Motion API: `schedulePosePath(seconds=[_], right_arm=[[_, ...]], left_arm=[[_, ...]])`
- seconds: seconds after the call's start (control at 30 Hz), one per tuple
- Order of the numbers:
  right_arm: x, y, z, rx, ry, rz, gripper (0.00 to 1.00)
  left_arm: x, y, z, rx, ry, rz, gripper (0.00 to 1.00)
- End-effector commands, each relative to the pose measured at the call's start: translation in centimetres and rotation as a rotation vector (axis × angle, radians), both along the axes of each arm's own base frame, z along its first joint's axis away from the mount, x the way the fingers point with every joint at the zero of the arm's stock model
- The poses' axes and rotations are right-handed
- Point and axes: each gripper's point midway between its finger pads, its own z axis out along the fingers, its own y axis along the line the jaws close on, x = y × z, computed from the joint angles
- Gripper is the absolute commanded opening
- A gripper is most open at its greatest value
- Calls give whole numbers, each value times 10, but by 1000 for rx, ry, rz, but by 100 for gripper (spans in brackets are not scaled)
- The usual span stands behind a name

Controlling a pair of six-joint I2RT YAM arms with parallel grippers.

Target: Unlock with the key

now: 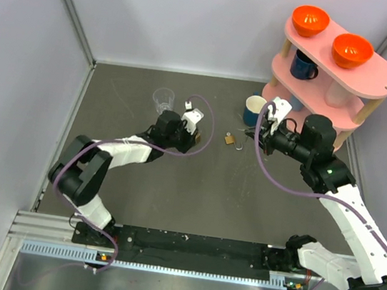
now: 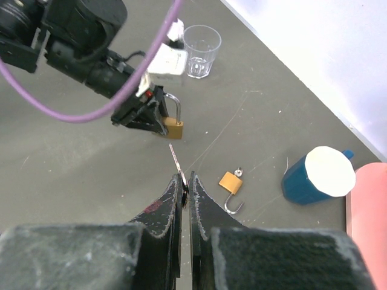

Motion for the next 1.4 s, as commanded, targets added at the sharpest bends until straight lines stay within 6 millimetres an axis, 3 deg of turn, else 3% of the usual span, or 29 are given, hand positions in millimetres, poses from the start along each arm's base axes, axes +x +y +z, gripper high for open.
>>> schedulePosePath(seconds=[0.0,0.07,0.17,0.27,0.47,0.53,0.77,0.97,1.03,1.13,1.2,1.37], right_arm=[[2,-2,13,26,-58,-5,0],[0,-2,16,33,-63,-3,0],[-2,0,16,42,-54,12,0],[-4,2,16,55,-43,20,0],[-3,1,20,89,-30,-11,0],[-3,1,20,93,-35,-10,0],[-2,-2,27,120,-90,-26,0],[-4,3,26,125,-100,10,0],[-5,5,24,121,-94,25,0],[-5,8,21,121,-87,40,0],[-4,9,20,124,-85,40,0],[2,9,13,139,-54,16,0]], left_arm=[[4,-15,109,-134,-223,-114,0],[-4,-14,119,-135,-221,-141,0],[-10,-8,157,-151,-278,-142,0],[-14,-2,180,-159,-306,-132,0],[-41,5,240,-209,-404,-204,0],[-49,7,243,-217,-385,-218,0],[-73,12,283,-262,-444,-259,0],[-91,12,302,-329,-450,-296,0],[-96,9,298,-368,-412,-311,0],[-98,7,295,-427,-362,-323,0],[-97,7,304,-475,-381,-342,0],[-91,11,298,-604,-281,-312,0]])
